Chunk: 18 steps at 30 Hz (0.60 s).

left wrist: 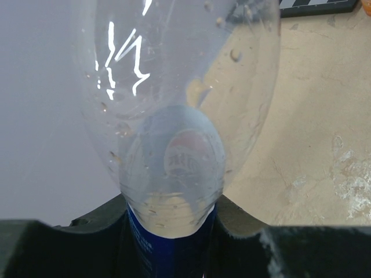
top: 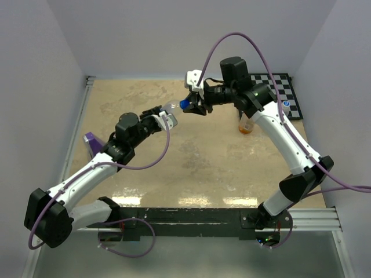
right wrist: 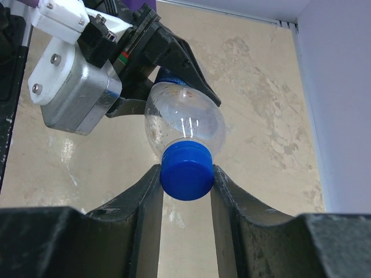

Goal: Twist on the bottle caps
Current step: Screw the bottle cap onto the plastic bottle.

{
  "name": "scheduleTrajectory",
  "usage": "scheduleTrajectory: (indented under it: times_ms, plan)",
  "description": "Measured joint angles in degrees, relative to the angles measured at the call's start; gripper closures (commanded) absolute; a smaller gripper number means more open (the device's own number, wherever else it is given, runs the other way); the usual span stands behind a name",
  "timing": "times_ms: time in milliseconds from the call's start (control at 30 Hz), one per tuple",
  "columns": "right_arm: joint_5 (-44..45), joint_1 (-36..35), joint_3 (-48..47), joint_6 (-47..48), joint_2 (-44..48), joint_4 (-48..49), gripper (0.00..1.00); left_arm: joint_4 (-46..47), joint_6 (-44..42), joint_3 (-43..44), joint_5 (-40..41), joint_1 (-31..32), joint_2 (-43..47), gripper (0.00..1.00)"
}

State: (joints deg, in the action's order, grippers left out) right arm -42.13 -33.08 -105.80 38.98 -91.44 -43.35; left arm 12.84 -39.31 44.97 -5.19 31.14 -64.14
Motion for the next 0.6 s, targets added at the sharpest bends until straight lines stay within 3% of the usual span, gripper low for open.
scheduleTrajectory:
  times_ms: [267,500,533,567,600]
  plan:
    - [0.79,-0.33,-0.22,-5.55,-0.02,0.61,1.0,2.16,-0.76,-1.79,1.2,0.04,1.29,0.7]
    - [4.37,-0.98,-0.2,-25.29,-0.22,5.49,1.0,5.99,-1.79,-3.45,4.9,0.35,2.36,0.7]
    - [5.11,-1.09,-0.09,-27.78,-0.22,6.01,0.93,6.27,-1.9,-3.54,5.38,0.44,2.4,0.7]
    - [6.14,-1.53,0.22,-30.8,-0.22,6.86,0.79,6.49,-2.05,-3.63,5.92,0.44,2.4,0.7]
    - [6.82,-1.88,0.39,-32.26,-0.22,7.39,0.56,6.51,-2.21,-3.63,6.51,0.44,2.4,0.7]
